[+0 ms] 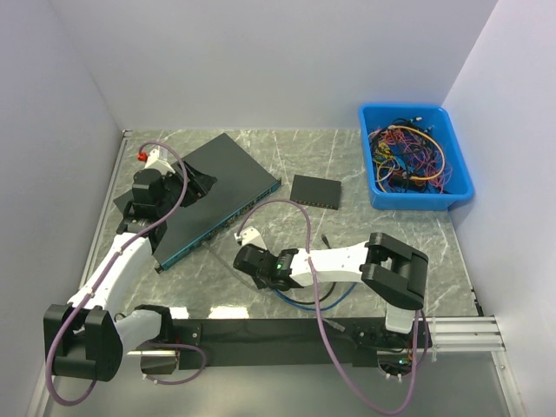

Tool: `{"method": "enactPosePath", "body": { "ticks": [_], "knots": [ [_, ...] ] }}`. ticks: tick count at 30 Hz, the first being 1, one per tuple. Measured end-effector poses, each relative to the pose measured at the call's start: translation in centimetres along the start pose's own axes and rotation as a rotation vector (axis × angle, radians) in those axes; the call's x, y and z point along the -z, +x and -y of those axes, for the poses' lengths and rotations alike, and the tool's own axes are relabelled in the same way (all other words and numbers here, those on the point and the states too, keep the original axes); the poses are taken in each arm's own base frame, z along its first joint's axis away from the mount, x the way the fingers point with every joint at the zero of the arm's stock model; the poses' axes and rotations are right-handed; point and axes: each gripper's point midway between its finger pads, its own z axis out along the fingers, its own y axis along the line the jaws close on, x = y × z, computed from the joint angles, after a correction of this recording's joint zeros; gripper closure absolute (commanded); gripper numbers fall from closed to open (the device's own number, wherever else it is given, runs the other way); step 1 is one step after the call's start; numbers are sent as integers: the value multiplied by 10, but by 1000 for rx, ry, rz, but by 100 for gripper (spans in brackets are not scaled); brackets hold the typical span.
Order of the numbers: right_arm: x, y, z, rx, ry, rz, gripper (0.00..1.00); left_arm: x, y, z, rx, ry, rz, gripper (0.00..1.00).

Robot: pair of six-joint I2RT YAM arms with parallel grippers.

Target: Insert the plug into the switch port

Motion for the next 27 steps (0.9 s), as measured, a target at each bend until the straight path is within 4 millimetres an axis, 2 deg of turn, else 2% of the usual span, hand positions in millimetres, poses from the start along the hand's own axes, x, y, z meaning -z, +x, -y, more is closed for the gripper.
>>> {"method": "enactPosePath", "body": {
  "ticks": [7,12,17,19,24,27],
  "knots": [
    [4,-6,7,23,25,24,97,0,3,2,-2,1,-6,30],
    [29,-36,11,2,11,115,100,-2,11,13,-29,19,-23,29],
    [61,-69,22,-57,-8,230,100,-2,16,44,-96,70,-20,27],
    [73,-79,31,-87,-8,282,100,-2,18,54,-104,87,-19,29],
    [102,-90,61,-172,-14,396,100,1,21,84,-79,174,-34,30],
    [114,-94,82,-244,-21,453,100,2,33,105,-68,242,-73,32]
  ]
}}
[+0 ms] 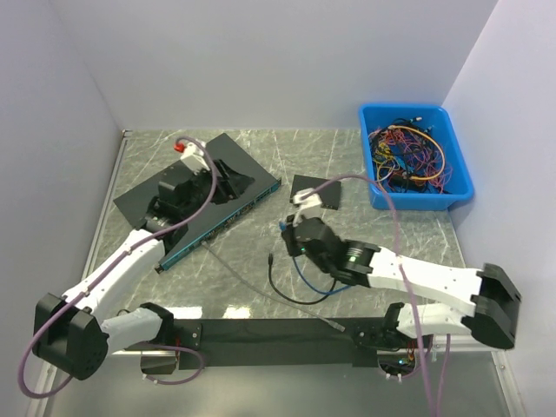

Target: Insert the plug into the switch port

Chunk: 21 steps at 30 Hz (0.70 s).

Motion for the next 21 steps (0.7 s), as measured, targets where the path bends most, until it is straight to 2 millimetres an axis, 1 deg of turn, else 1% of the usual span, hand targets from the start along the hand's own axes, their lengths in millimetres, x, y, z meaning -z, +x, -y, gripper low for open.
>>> {"method": "enactPosePath", "body": {
  "ticks": [2,4,10,13,17,19,21],
  "knots": [
    [5,-9,13,-49,3,41,100,-4,12,13,8,29,-34,33],
    [9,-14,21,-75,2,67,100,-6,25,25,17,53,-67,33],
    [20,-21,20,-103,-49,114,100,-17,68,48,36,85,-175,37],
    [24,-26,18,-112,-63,132,100,-25,87,65,29,97,-224,38],
    [27,-33,17,-120,-73,157,100,-31,98,87,11,114,-244,39],
    [29,-35,18,-120,-73,163,100,-31,100,92,6,113,-241,40],
    [29,-36,18,-117,-70,166,100,-31,100,92,4,103,-236,43]
  ]
}}
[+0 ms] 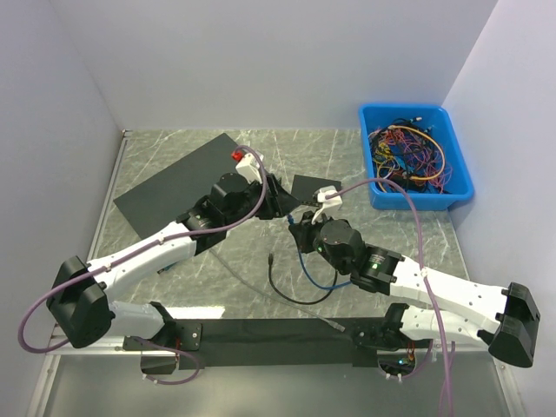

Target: Insert the plug into the switch port

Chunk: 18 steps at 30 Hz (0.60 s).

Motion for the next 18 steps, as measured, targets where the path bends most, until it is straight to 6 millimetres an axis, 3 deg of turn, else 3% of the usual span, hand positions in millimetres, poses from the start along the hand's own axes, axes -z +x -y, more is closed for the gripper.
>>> {"method": "enactPosePath", "body": {
  "ticks": [10,18],
  "knots": [
    [1,-7,5,-1,24,24,100,-3,6,-8,-2,-45,-5,47],
    [3,-15,4,-8,28,41,100,-6,8,-1,6,-21,-16,87]
  ]
}}
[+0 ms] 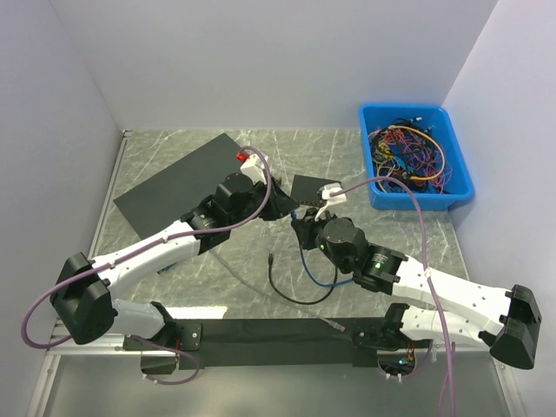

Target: Insert the plug into the switch port

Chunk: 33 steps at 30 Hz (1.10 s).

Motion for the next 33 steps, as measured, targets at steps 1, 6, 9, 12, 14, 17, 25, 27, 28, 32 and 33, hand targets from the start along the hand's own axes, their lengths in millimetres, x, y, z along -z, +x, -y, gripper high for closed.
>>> {"method": "enactPosePath", "body": {
  "ticks": [1,6,9,12,14,17,25,27,28,32,33],
  "knots": [
    [0,0,0,0,0,0,100,0,-1,4,-1,11,0,92],
    [1,-6,2,-7,11,17,100,-5,-3,13,-6,38,-9,99],
    [2,-8,3,-4,23,12,52,-7,-4,16,-7,49,-7,100],
    [3,-15,1,-12,24,20,35,-7,-5,17,-12,57,-4,99],
    [4,-21,-2,-21,17,33,34,-7,-6,18,-15,62,1,100],
    [11,-28,-5,-32,-10,46,33,-8,-8,19,-29,67,9,100],
    [55,-58,-35,-87,-306,137,31,12,-23,30,-121,145,103,100],
    [65,-66,-45,-92,-393,159,32,28,-31,38,-155,204,153,99],
    [69,-70,-50,-89,-432,167,32,37,-36,44,-174,237,184,99],
    [82,-76,-66,-53,-554,167,34,77,-64,70,-257,359,311,99],
    [85,-78,-70,-45,-580,167,35,84,-70,76,-272,378,333,100]
  ]
}}
